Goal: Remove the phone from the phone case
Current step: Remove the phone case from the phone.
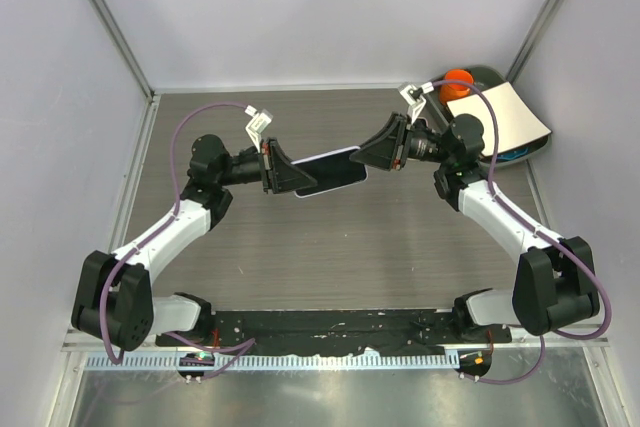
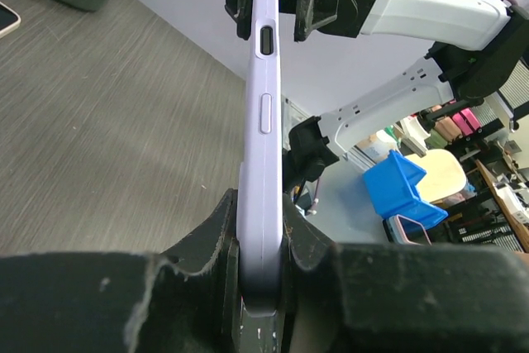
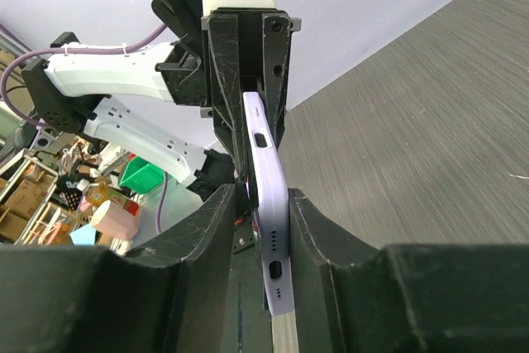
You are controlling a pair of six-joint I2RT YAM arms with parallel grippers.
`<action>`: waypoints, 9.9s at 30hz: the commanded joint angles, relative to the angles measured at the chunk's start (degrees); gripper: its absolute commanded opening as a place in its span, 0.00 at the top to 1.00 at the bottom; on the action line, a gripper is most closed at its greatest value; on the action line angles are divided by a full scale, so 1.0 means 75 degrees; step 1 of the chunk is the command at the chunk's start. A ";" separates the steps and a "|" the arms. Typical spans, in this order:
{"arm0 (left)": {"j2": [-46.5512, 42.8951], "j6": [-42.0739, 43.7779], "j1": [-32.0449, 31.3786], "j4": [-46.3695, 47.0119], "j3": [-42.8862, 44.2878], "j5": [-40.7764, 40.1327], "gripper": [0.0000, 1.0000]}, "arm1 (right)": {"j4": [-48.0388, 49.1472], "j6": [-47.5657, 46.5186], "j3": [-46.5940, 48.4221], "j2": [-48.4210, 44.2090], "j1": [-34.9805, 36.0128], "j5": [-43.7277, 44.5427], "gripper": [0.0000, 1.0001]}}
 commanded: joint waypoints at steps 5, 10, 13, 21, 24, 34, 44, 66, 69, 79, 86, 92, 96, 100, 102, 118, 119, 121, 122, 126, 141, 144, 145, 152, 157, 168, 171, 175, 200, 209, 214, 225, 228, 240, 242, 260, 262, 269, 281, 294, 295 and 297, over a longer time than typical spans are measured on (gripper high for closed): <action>-0.0199 -0.0185 0.0034 0.0525 0.0408 -0.0057 1.00 | 0.0288 -0.0213 0.0304 0.0085 0.0367 -0.0609 0.60; -0.0199 -0.0197 0.0034 0.0525 0.0419 -0.0045 1.00 | -0.0238 -0.0623 0.0421 0.0202 0.0554 -0.0621 0.61; -0.0210 -0.0197 0.0046 0.0525 0.0419 -0.0057 1.00 | -0.0368 -0.0741 0.0445 0.0249 0.0602 -0.0574 0.77; -0.0222 -0.0196 0.0034 0.0560 0.0361 -0.0080 0.68 | 0.0286 -0.0273 0.0293 0.0190 0.0649 -0.0305 0.99; -0.0234 -0.0208 0.0034 0.0572 0.0361 -0.0080 0.59 | 0.0627 0.0055 0.0234 0.0190 0.0649 -0.0188 0.99; -0.0245 -0.0255 0.0034 0.0666 0.0302 -0.0080 0.49 | 0.0968 0.0267 0.0046 0.0167 0.0555 0.0269 0.99; -0.0234 -0.0255 0.0034 0.0701 0.0279 -0.0127 0.49 | 0.1015 0.0279 -0.0036 0.0120 0.0508 0.0504 0.99; -0.0211 -0.0255 0.0046 0.0760 0.0232 -0.0174 0.57 | 0.0886 0.0103 -0.0212 0.0026 0.0508 0.1090 0.99; -0.0222 -0.0255 0.0034 0.0760 0.0232 -0.0162 0.56 | 0.0886 0.0091 -0.0247 0.0003 0.0508 0.1172 0.99; -0.0199 -0.0232 0.0034 0.0760 0.0208 -0.0174 0.50 | 0.1167 0.0278 -0.0282 -0.0044 0.0508 0.1301 0.99; -0.0152 -0.0091 0.0081 0.0408 0.0244 -0.0501 0.46 | 0.1893 0.0653 -0.0387 -0.0184 0.0496 0.1114 0.99; -0.0175 -0.0103 0.0128 0.0396 0.0255 -0.0525 0.47 | 0.1894 0.0630 -0.0423 -0.0209 0.0449 0.1125 0.99; -0.0175 -0.0091 0.0128 0.0396 0.0255 -0.0525 0.48 | 0.1718 0.0583 -0.0341 -0.0080 0.0461 0.1125 0.99; -0.0152 -0.0103 0.0128 0.0396 0.0267 -0.0537 0.48 | 0.1613 0.0525 -0.0341 -0.0056 0.0496 0.1137 0.99; -0.0140 -0.0114 0.0128 0.0396 0.0255 -0.0560 0.48 | 0.1578 0.0478 -0.0317 -0.0033 0.0543 0.1149 0.99; -0.0093 -0.0115 0.0128 0.0396 0.0208 -0.0631 0.50 | 0.1237 0.0149 -0.0176 0.0061 0.0777 0.1442 0.99; -0.0093 -0.0115 0.0128 0.0396 0.0220 -0.0608 0.50 | 0.1237 0.0138 -0.0176 0.0050 0.0777 0.1453 0.99; -0.0105 -0.0115 0.0128 0.0396 0.0220 -0.0596 0.53 | 0.1226 0.0080 -0.0200 0.0061 0.0789 0.1512 0.99; -0.0117 -0.0103 0.0116 0.0396 0.0209 -0.0596 0.54 | 0.1226 0.0056 -0.0200 0.0061 0.0778 0.1524 0.99; -0.0105 -0.0091 0.0128 0.0396 0.0185 -0.0584 0.65 | 0.1214 0.0033 -0.0153 0.0096 0.0777 0.1571 0.99; -0.0082 -0.0138 0.0116 0.0396 0.0197 -0.0560 0.45 | 0.1237 0.0044 -0.0153 0.0132 0.0777 0.1688 0.99; -0.0093 -0.0126 0.0116 0.0396 0.0185 -0.0549 0.45 | 0.1319 0.0091 -0.0165 0.0108 0.0777 0.1711 0.99; -0.0105 -0.0126 0.0116 0.0396 0.0185 -0.0549 0.45 | 0.1366 0.0091 -0.0176 0.0097 0.0777 0.1711 0.99; -0.0105 -0.0115 0.0116 0.0396 0.0162 -0.0549 0.45 | 0.1460 0.0150 -0.0188 0.0097 0.0777 0.1805 0.99; -0.0105 -0.0115 0.0116 0.0396 0.0150 -0.0549 0.47 | 0.1519 0.0161 -0.0200 0.0120 0.0766 0.1840 0.99; -0.0105 -0.0115 0.0105 0.0396 0.0150 -0.0513 0.58 | 0.1542 0.0114 -0.0259 0.0120 0.0777 0.2039 0.99; -0.0081 -0.0115 0.0105 0.0396 0.0161 -0.0490 0.72 | 0.1531 0.0103 -0.0282 0.0132 0.0777 0.2063 0.99; -0.0093 -0.0091 0.0116 0.0420 0.0162 -0.0525 0.99 | 0.1484 0.0079 -0.0259 0.0178 0.0777 0.2051 0.98; -0.0140 -0.1486 0.0409 0.2588 -0.0307 -0.0865 1.00 | 0.4109 0.3009 -0.0809 0.0718 -0.0008 0.1922 0.52; -0.0152 -0.1357 0.0409 0.2588 -0.0413 -0.0830 1.00 | 0.4109 0.3009 -0.0727 0.0846 0.0285 0.1957 0.61; -0.0128 -0.1287 0.0409 0.2588 -0.0424 -0.0818 1.00 | 0.4132 0.3126 -0.0692 0.0963 0.0355 0.1992 0.65; -0.0164 -0.1064 0.0362 0.2588 -0.0495 -0.0596 1.00 | 0.5046 0.4345 -0.0528 0.1537 0.0355 0.1981 0.75; -0.0140 -0.0959 0.0339 0.2588 -0.0495 -0.0491 1.00 | 0.5081 0.4590 -0.0551 0.1561 0.0344 0.2004 0.76; -0.0128 -0.0630 0.0198 0.2576 -0.0401 0.0130 1.00 | 0.5152 0.5903 -0.0973 0.1198 0.0356 0.2753 0.80; -0.0128 -0.0548 0.0152 0.2576 -0.0389 0.0271 1.00 | 0.4976 0.6008 -0.1078 0.1070 0.0356 0.2871 0.80; -0.0117 -0.0431 -0.0048 0.2564 -0.0284 0.0729 1.00 | 0.4695 0.6091 -0.1442 0.0671 0.0367 0.3563 0.71; -0.0117 -0.0489 -0.0024 0.2518 -0.0249 0.0508 1.00 | 0.4694 0.5952 -0.1442 0.0636 0.0367 0.3493 0.71; -0.0081 -0.0899 0.0163 0.2458 -0.0190 -0.0197 1.00 | 0.4227 0.4395 -0.1500 0.0167 0.0461 0.3247 0.63; -0.0199 -0.1240 0.0350 0.2880 -0.0354 -0.0596 1.00 | 0.3301 0.3220 -0.1372 0.0085 0.0836 0.3071 0.62; -0.0234 -0.1076 0.0339 0.2927 -0.0471 -0.0502 1.00 | 0.4343 0.4743 -0.1301 0.0495 0.0778 0.3129 0.65; -0.0234 -0.1076 0.0339 0.2927 -0.0471 -0.0490 1.00 | 0.4366 0.4778 -0.1301 0.0495 0.0777 0.3129 0.64; -0.0222 -0.1076 0.0339 0.2927 -0.0471 -0.0490 1.00 | 0.4355 0.4790 -0.1325 0.0495 0.0766 0.3141 0.64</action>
